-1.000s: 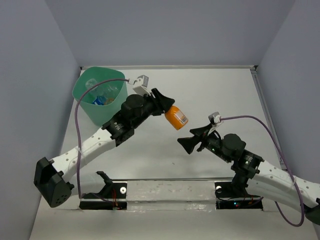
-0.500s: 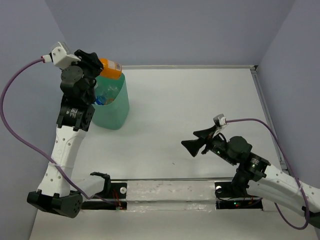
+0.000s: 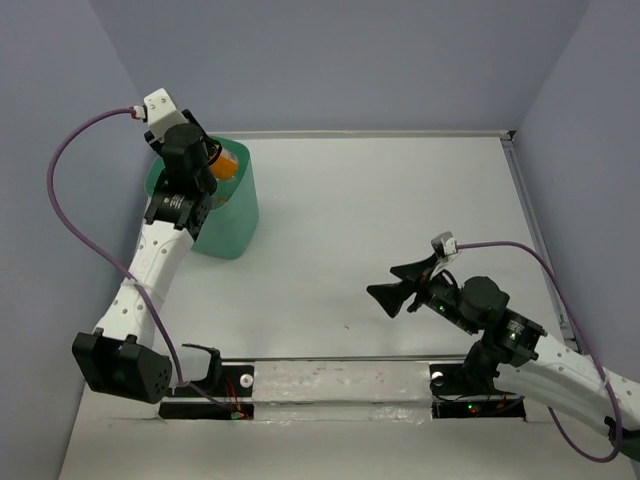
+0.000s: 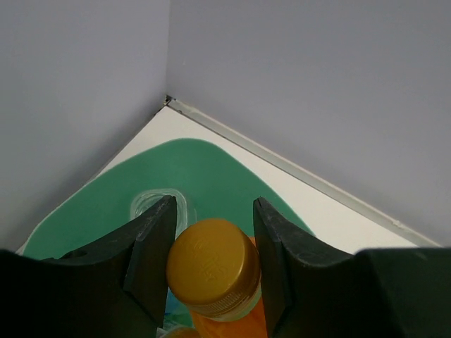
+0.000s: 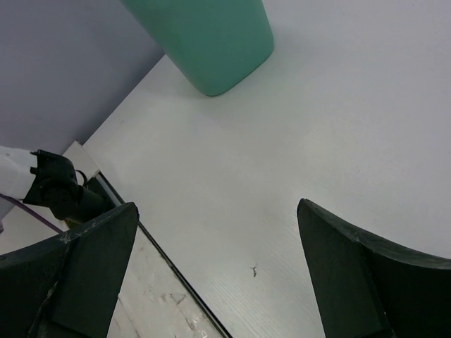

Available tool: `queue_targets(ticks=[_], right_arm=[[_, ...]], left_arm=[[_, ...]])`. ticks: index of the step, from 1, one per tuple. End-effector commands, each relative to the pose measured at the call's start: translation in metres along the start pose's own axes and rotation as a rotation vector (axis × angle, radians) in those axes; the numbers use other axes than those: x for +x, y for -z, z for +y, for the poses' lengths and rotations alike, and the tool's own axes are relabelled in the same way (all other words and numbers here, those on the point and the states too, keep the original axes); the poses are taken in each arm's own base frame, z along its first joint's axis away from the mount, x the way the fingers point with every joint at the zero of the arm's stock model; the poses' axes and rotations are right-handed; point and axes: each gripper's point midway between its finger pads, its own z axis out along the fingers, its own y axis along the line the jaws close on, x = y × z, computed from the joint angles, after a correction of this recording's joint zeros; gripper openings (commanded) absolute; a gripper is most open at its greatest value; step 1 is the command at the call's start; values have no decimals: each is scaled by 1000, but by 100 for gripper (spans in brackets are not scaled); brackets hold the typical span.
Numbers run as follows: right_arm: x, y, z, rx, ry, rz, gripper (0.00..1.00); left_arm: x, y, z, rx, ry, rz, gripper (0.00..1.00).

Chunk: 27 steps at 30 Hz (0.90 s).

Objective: Put the plastic bottles in the bin

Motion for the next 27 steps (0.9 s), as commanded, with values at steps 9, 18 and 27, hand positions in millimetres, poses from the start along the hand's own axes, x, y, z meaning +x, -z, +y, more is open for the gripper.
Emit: queue_targets(ticks=[9, 18, 27], right_arm=[[-28, 5, 7, 24, 31, -24, 100], [-72, 29, 6, 86, 65, -105, 100], [-146, 87, 1, 181, 13, -321, 100]], left_arm=[[-18, 13, 7, 25, 60, -97, 99], [-80, 74, -6, 251, 209, -184, 99], [-114, 155, -42, 652, 277, -183, 99]])
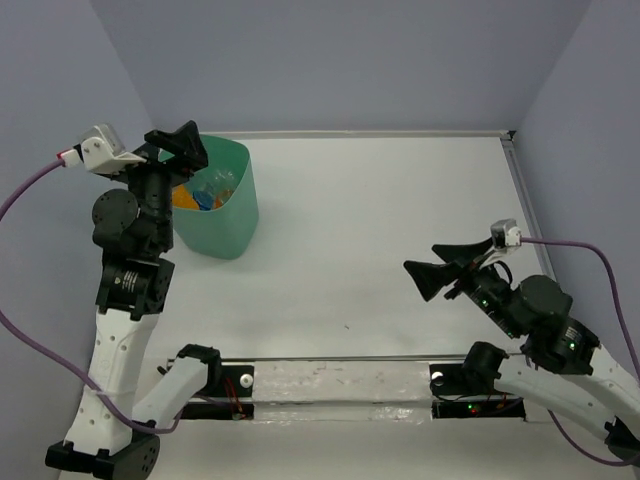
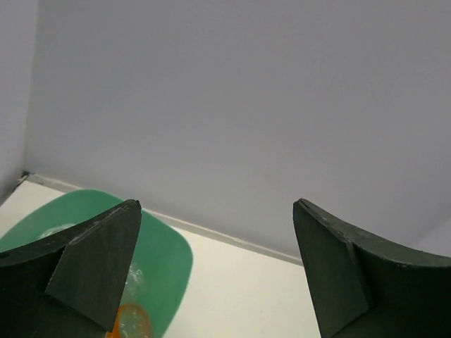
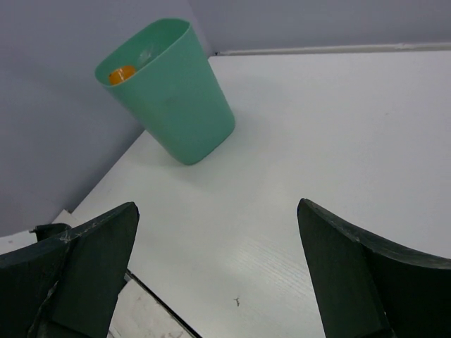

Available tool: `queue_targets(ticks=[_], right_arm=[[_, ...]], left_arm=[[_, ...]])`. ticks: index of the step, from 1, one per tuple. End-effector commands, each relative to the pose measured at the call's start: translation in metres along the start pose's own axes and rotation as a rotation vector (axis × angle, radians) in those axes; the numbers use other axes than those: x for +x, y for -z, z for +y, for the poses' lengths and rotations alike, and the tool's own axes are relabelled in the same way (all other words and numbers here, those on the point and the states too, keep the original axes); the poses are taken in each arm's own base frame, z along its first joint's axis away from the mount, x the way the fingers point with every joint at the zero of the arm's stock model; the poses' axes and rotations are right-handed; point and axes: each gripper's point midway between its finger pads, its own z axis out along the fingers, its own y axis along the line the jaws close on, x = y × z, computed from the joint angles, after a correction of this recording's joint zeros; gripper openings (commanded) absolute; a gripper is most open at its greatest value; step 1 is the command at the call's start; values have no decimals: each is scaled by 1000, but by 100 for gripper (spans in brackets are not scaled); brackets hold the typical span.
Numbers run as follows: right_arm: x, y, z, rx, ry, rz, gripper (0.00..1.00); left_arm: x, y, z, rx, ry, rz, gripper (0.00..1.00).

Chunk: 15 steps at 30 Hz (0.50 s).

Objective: Put the plastic bottles in the bin

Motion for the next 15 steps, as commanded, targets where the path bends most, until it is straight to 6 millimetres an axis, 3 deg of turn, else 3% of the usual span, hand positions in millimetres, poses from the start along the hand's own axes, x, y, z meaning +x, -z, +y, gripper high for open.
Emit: queue_targets(ticks=[1, 7, 8, 11, 15], right_arm=[[-65, 36, -8, 55, -47, -176, 100], [-106, 78, -15, 54, -63, -289, 100], [-111, 83, -15, 51, -61, -304, 100], [-115, 88, -17, 56, -60, -321, 100], [-112, 80, -20, 85, -42, -302, 100]], left_arm=[[-11, 25, -50, 271, 59, 41, 99], [10, 67, -85, 530, 126, 158, 99], [23, 70, -83, 546, 129, 186, 99], [27, 90, -84, 610, 154, 176, 99], [39, 97, -80, 624, 151, 190, 99]])
